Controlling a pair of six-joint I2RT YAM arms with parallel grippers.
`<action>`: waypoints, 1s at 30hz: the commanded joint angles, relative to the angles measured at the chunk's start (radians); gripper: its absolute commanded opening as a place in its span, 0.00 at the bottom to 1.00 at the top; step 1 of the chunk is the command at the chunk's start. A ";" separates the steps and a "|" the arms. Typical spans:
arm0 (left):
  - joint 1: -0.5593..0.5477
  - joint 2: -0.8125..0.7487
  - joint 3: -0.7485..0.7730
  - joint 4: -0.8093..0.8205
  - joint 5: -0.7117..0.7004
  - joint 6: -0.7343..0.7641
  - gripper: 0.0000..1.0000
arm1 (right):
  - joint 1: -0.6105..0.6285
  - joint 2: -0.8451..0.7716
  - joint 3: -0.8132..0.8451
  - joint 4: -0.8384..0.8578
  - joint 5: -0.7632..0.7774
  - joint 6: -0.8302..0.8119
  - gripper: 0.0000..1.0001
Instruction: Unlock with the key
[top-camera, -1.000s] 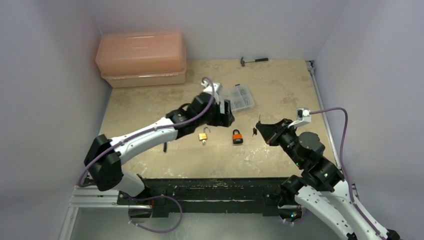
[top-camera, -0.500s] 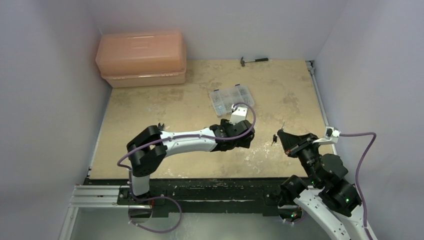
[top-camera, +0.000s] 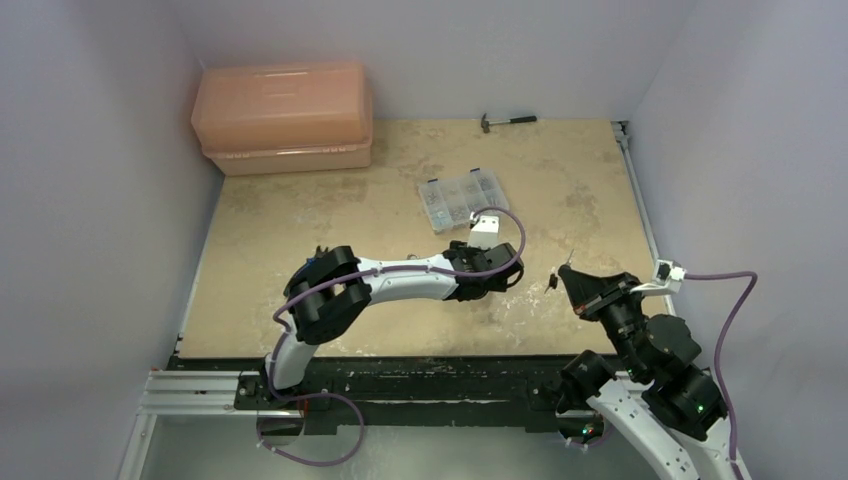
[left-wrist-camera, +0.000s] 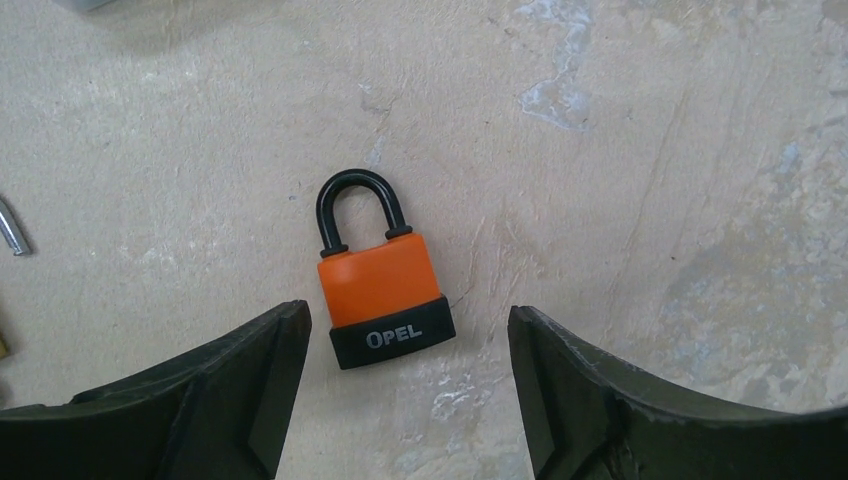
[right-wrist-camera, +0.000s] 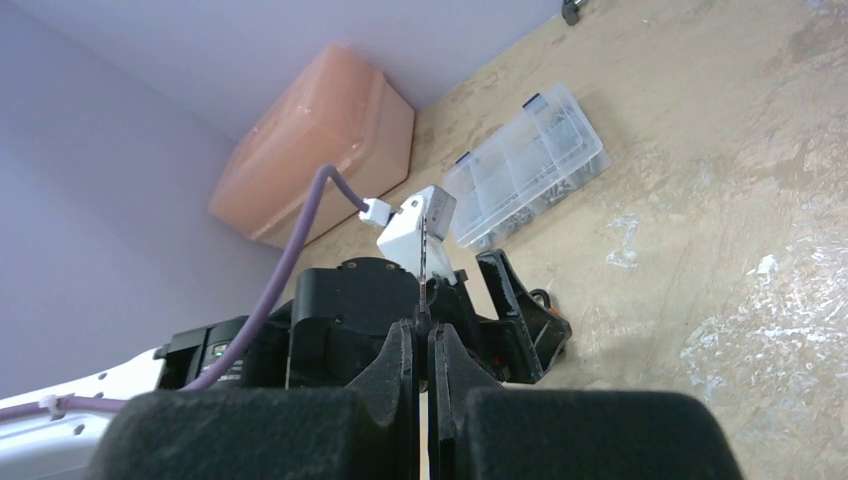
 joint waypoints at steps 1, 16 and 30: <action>0.002 0.034 0.051 -0.030 -0.048 -0.049 0.76 | 0.005 -0.030 0.024 0.005 -0.001 0.011 0.00; 0.007 0.107 0.086 -0.031 -0.092 -0.051 0.69 | 0.004 -0.030 0.016 0.016 -0.012 0.001 0.00; 0.050 0.146 0.096 0.004 -0.009 -0.036 0.62 | 0.005 -0.027 0.014 0.022 -0.017 -0.003 0.00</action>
